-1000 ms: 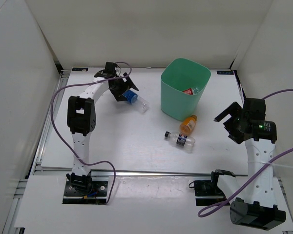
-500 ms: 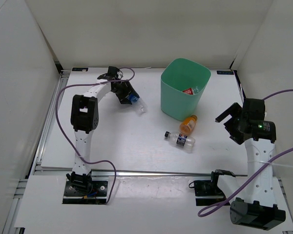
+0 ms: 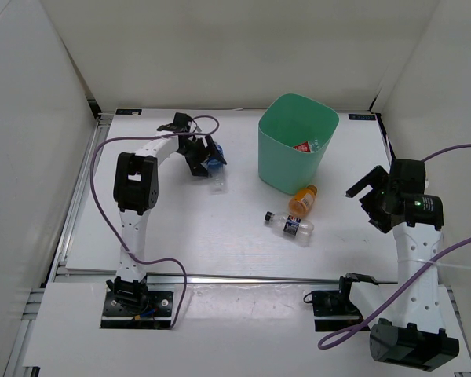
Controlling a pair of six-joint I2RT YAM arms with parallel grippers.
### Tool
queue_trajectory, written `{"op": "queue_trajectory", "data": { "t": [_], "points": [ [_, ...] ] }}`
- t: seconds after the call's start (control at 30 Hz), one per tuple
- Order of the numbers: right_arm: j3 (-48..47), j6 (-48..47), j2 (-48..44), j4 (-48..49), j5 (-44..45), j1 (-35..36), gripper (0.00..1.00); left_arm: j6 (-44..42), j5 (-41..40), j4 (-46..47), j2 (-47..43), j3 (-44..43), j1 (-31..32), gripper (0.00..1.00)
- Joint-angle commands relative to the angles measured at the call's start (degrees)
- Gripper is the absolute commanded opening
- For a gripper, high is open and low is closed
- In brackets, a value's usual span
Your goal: Put the plastic bottles in the bin
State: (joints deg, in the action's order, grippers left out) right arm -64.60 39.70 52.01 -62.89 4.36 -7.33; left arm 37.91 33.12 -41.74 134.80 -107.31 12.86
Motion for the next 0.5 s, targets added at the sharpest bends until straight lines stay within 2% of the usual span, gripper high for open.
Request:
{"op": "queue_trajectory", "data": {
  "t": [0.0, 0.03, 0.13, 0.17, 0.2, 0.27, 0.47],
  "points": [
    [0.87, -0.06, -0.15, 1.02, 0.21, 0.3, 1.0, -1.96, -0.52, -1.42, 0.46, 1.66, 0.15, 0.87],
    [0.88, -0.06, -0.15, 1.02, 0.21, 0.3, 1.0, -1.96, -1.04, -2.29, 0.98, 1.66, 0.15, 0.87],
    [0.88, -0.06, -0.15, 1.02, 0.21, 0.3, 1.0, -2.49, -3.84, -4.14, 0.29, -0.01, 0.15, 0.75],
    [0.88, -0.06, -0.15, 1.02, 0.21, 0.3, 1.0, -2.49, -5.07, -4.14, 0.29, -0.79, 0.15, 0.69],
    [0.88, -0.06, -0.68, 1.02, 0.21, 0.3, 1.0, -2.49, -6.48, -5.36, -0.58, -2.71, 0.15, 0.51],
    [0.88, -0.06, -0.68, 1.55, 0.21, 0.3, 1.0, -2.49, -10.79, -5.98, -2.08, -5.62, 0.15, 0.39],
    [0.88, -0.06, -0.68, 1.55, 0.21, 0.3, 1.0, -0.56, -16.59, -2.76, -5.15, -21.78, 0.15, 0.35]
  ]
}}
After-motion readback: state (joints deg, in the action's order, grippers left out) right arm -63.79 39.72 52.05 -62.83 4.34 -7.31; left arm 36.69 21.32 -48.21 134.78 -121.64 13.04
